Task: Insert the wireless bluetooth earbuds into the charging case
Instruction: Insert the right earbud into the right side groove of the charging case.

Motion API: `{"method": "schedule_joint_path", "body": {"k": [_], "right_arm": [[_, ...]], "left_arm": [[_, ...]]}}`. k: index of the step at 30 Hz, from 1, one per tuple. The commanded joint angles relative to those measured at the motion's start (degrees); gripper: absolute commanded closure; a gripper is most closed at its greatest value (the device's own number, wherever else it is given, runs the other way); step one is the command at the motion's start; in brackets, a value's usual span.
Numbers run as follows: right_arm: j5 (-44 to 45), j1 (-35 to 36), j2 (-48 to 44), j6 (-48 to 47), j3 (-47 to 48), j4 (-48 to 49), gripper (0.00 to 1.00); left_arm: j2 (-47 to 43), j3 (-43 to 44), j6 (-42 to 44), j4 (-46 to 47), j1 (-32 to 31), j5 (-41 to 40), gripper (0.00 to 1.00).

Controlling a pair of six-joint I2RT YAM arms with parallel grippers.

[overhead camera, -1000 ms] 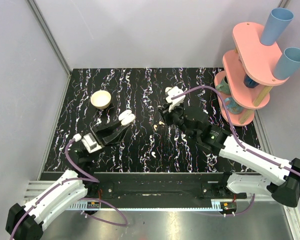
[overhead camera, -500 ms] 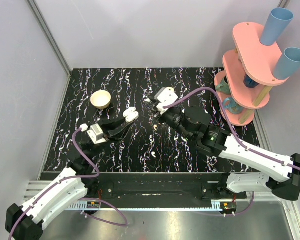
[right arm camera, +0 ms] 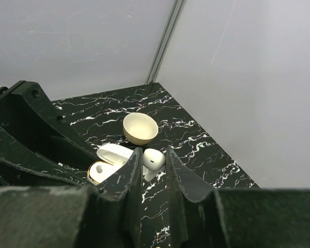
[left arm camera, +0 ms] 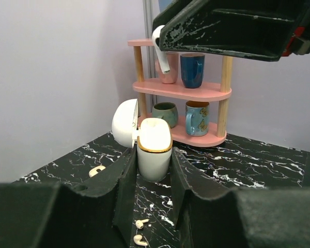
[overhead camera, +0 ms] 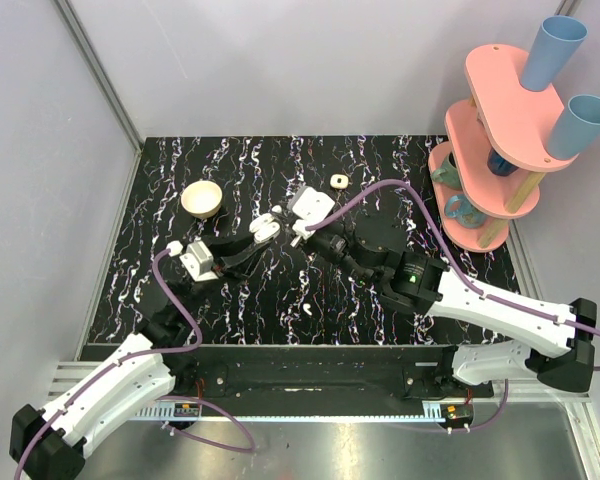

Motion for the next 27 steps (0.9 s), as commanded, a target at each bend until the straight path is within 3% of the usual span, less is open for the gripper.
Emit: {"method": "schedule_joint_path", "body": {"k": [1, 27], "right_arm": [[-0.8, 0.8, 0.1, -1.3, 0.7, 2.2, 0.82], [0.2, 1.0, 3.8, -1.3, -2.7, 7.2, 0.84]], "left_arm": [[-0.2, 2.9, -0.6, 1.0, -0.2, -3.5, 1.0], [-0.2, 2.0, -2.0, 3.9, -0.2, -3.1, 1.0]]}}
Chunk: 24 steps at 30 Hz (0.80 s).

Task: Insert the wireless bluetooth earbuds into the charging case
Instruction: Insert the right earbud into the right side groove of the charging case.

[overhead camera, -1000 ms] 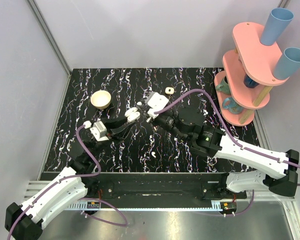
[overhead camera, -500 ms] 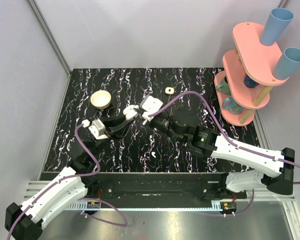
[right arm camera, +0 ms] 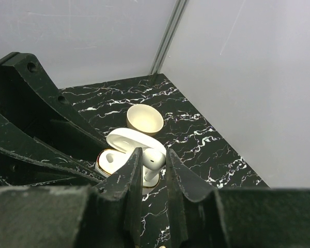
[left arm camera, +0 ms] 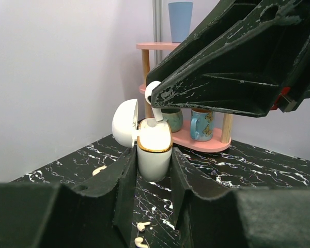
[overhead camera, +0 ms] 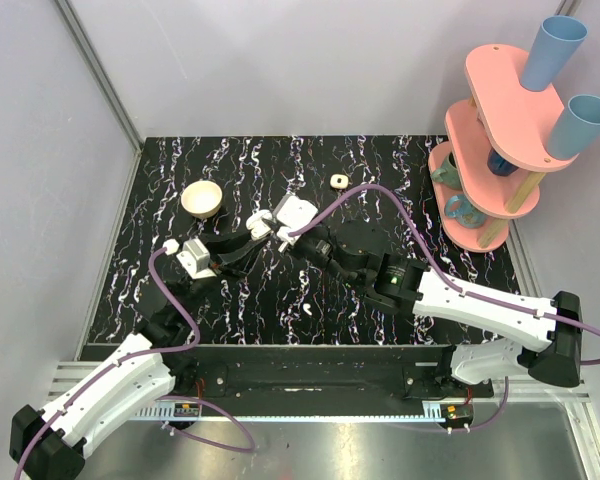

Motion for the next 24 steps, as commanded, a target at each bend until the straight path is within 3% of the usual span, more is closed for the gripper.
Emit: {"method": "schedule_joint_path", "body": {"k": [1, 12, 24], "right_arm": [[0.0, 0.7, 0.4, -1.1, -0.3, 3.4, 0.84], [0.5, 0.6, 0.6, -2.1, -2.4, 5.2, 0.84], [-2.5, 0.6, 0.1, -3.0, -3.1, 3.3, 0.83]], "left_arm": [[-0.3, 1.6, -1.0, 4.0, -0.2, -0.2, 1.0], [-0.4, -0.2, -3.7, 9.5, -0.2, 0.1, 1.0], [-0.3, 0.2, -4.1, 8.4, -0.2, -1.9, 1.0]]}}
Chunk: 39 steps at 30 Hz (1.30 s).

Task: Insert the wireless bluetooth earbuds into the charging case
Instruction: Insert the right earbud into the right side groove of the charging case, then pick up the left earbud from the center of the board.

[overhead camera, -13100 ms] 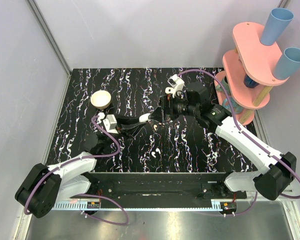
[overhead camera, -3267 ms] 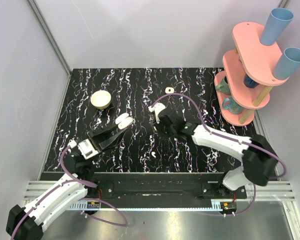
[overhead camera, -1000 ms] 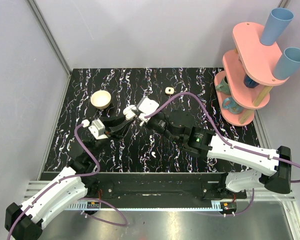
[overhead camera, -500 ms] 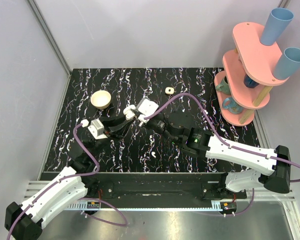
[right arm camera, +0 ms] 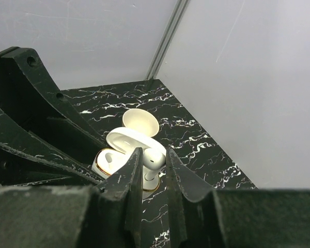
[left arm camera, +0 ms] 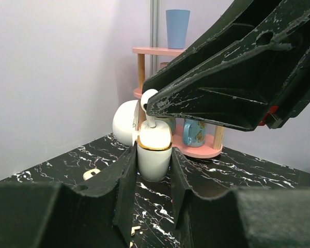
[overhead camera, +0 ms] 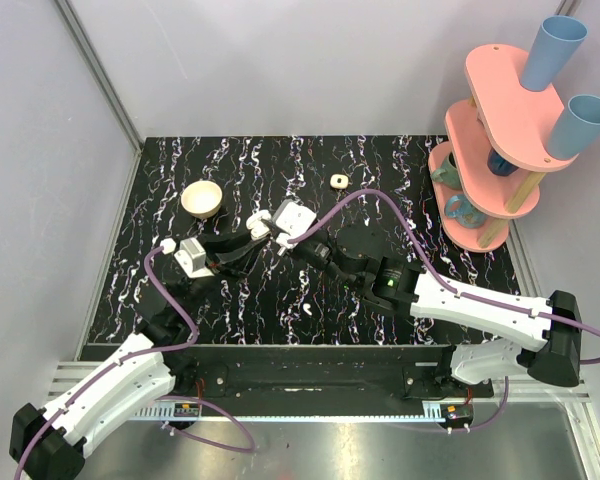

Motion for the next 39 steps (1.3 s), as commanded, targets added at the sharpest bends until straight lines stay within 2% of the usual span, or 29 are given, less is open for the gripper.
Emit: {"method": "schedule_joint_path", "body": {"k": [1, 9, 13, 15, 17, 20, 21, 24, 28, 31, 35, 39], "right_arm": [[-3.0, 0.6, 0.0, -0.2, -0.3, -1.8, 0.83], [-4.4, 0.6, -0.4, -0.1, -0.8, -1.9, 0.79], [-4.4, 0.6, -0.3, -0.3, -0.7, -2.0, 0.72], [-4.3, 0.6, 0.0, -0.3, -0.5, -2.2, 0.66], [-4.1, 0.6, 0.0, -0.2, -0.6, -1.8, 0.54], [-3.5, 0.6, -0.2, -0.2, -0.8, -0.9, 0.48], [-3.1, 0.6, -0.2, -0.1, -0.8, -0.7, 0.42], [-1.9, 0.6, -0.7, -0.3, -0.8, 0.4, 0.38], [2.7, 0.6, -2.6, -0.8, -1.3, 4.8, 0.27], [5.7, 0.6, -3.3, 0.4, 0.5, 5.0, 0.22], [6.8, 0.6, -5.6, 3.3, 0.5, 5.7, 0.17], [13.8, 0.6, -8.8, 6.0, -1.0, 5.8, 0.13]], "left_arm": [[-0.2, 1.0, -0.8, 5.7, -0.1, -1.8, 1.0], [-0.5, 1.1, -0.9, 4.9, -0.1, -4.3, 1.0], [-0.4, 1.1, -0.9, 5.2, -0.1, -4.5, 1.0], [-0.4, 1.0, -0.9, 5.2, -0.1, -4.5, 1.0], [-0.3, 1.0, -0.9, 5.2, -0.1, -4.1, 1.0], [-0.3, 0.9, -0.8, 5.2, -0.1, -4.0, 1.0], [-0.3, 0.8, -0.8, 5.2, -0.1, -4.1, 1.0], [-0.3, 0.6, -0.4, 5.1, -0.1, -4.2, 1.0], [-0.7, 0.4, 0.3, 4.7, -0.1, -4.5, 1.0], [-1.0, 0.0, 1.3, 4.8, -0.1, -5.2, 1.0], [-1.6, -0.5, 2.6, 4.5, -0.1, -6.6, 1.0], [-1.9, -0.6, 2.8, 4.3, -0.1, -7.0, 1.0]]}}
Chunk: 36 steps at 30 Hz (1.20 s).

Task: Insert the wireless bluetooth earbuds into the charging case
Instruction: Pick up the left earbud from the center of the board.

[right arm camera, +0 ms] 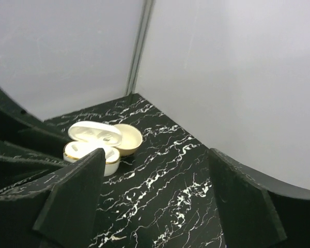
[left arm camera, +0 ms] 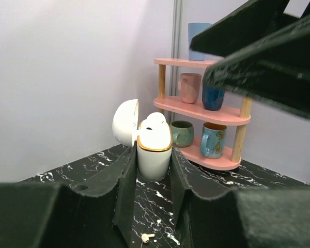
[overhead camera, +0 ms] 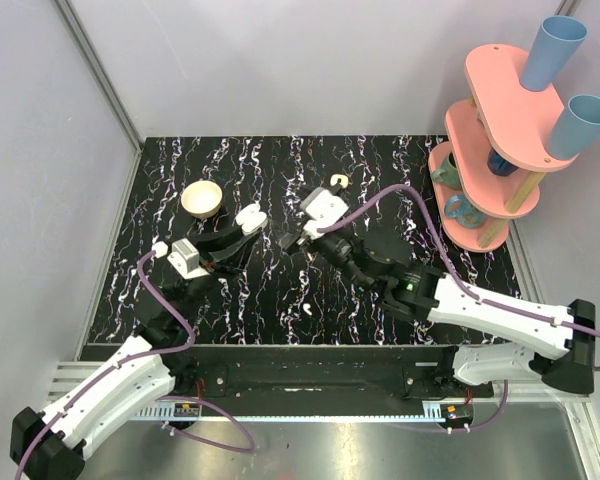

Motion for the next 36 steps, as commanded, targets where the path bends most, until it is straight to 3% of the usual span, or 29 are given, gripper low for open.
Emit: {"method": "schedule_joint_path", "body": {"k": [1, 3, 7, 12, 17, 23, 31, 36], "right_arm": [[9.5, 0.3, -4.8, 4.2, -0.3, 3.3, 0.09], [16.5, 0.2, -6.1, 7.7, -1.8, 3.3, 0.0], [22.7, -2.6, -6.2, 17.6, -0.7, -6.7, 0.0], [19.6, -11.6, -7.4, 39.6, 0.4, -26.1, 0.0], [14.1, -15.0, -14.7, 51.5, -7.8, -30.6, 0.0], [7.6, -15.8, -18.8, 55.3, -9.5, -40.8, 0.04], [1.1, -16.1, -9.8, 57.3, -8.2, -45.3, 0.06], [0.1, -16.3, -4.6, 57.3, -8.0, -44.4, 0.19]], "left_arm": [[-0.7, 0.0, 1.4, 3.4, -0.1, -2.0, 1.0], [-1.1, 0.0, 1.7, 3.4, -0.1, -2.0, 1.0], [-2.1, -0.4, 2.1, 4.1, -0.1, -2.0, 1.0], [-2.6, -0.7, 2.8, 5.6, -0.1, -1.9, 1.0], [-2.6, 0.7, 2.9, 5.1, -0.1, -0.3, 1.0], [-2.9, 1.7, 2.6, 4.5, -0.1, -0.6, 1.0], [-2.3, 3.3, 1.4, 3.8, -0.1, 0.8, 1.0], [-3.1, 2.4, 1.4, 4.7, -0.1, 0.0, 1.0]]}}
